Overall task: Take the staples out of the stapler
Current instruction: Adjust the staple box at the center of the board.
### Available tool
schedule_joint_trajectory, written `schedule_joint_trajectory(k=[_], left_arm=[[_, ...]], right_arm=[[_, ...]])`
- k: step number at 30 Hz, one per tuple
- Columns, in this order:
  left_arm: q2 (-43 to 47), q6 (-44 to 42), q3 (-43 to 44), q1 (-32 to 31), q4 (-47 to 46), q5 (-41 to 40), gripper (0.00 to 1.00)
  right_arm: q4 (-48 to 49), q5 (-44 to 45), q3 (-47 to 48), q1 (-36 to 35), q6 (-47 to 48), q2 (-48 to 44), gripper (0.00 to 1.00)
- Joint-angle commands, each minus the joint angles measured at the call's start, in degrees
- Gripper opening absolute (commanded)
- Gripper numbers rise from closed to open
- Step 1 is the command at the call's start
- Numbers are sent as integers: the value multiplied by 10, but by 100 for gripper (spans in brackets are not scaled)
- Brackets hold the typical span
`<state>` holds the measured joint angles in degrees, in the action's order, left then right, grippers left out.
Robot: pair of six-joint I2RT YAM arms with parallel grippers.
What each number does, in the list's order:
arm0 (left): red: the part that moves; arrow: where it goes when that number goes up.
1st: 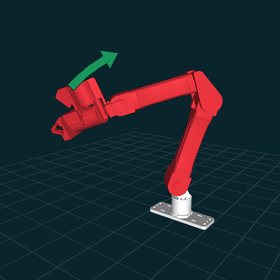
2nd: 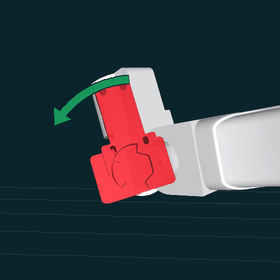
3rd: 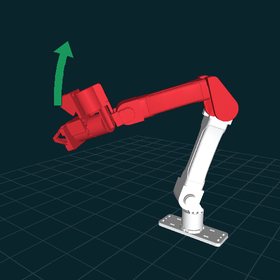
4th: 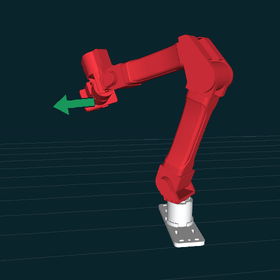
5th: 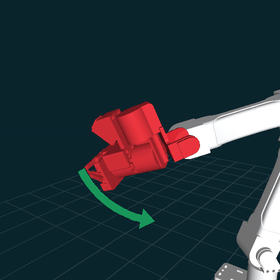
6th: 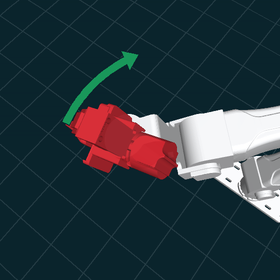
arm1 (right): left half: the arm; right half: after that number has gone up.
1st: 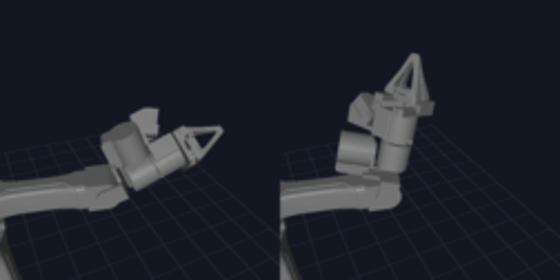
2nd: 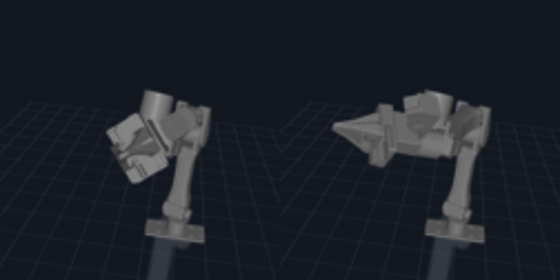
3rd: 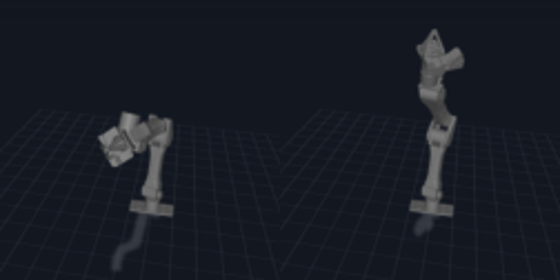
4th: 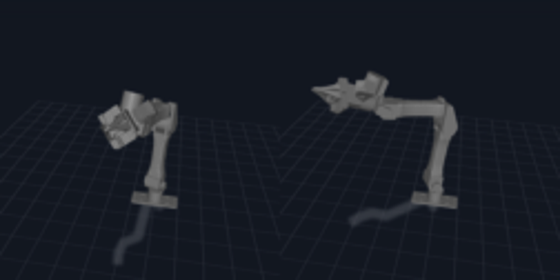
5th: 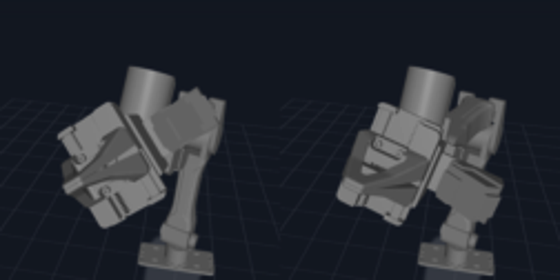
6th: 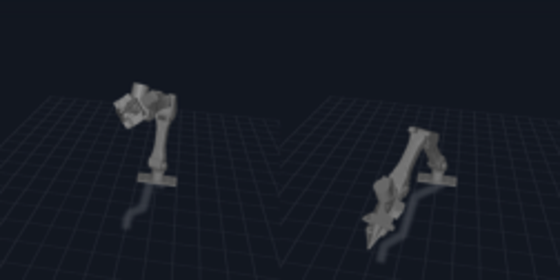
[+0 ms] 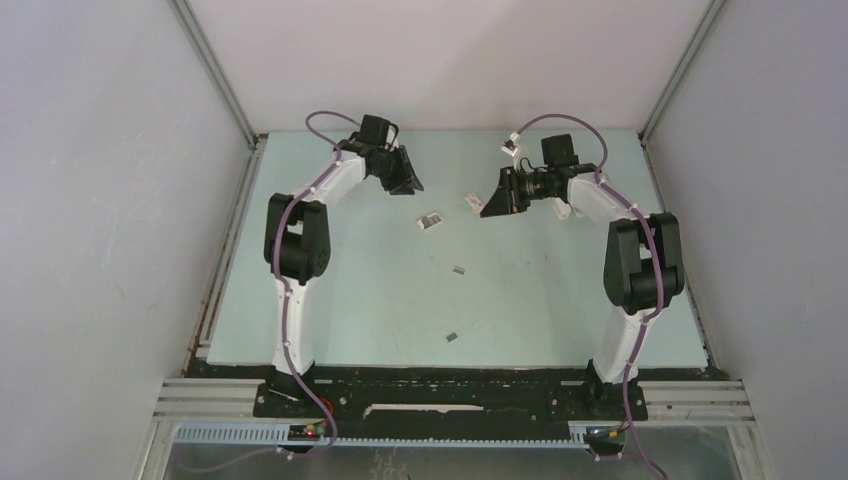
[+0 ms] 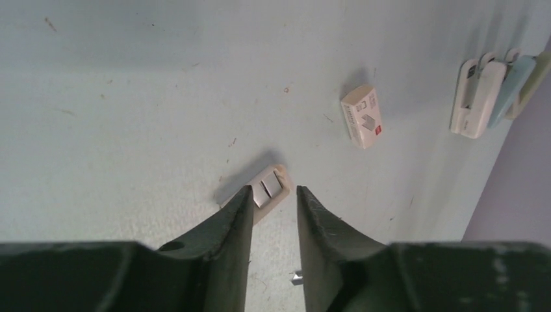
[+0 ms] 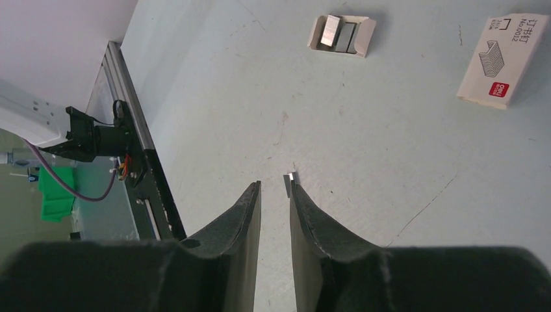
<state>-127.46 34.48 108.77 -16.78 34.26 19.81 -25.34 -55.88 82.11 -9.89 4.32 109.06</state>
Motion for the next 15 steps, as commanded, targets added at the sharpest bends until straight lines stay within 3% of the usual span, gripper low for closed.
schedule_joint_trajectory(k=[1, 6, 15], left_arm=[[-37, 2, 65, -1, 44, 22, 31], [-63, -9, 96, -4, 93, 4, 17], [-84, -26, 105, -15, 110, 18, 15]], right_arm=[[20, -18, 0, 0, -9, -22, 31], [22, -20, -1, 0, -13, -18, 31], [28, -25, 2, 0, -22, -9, 31]])
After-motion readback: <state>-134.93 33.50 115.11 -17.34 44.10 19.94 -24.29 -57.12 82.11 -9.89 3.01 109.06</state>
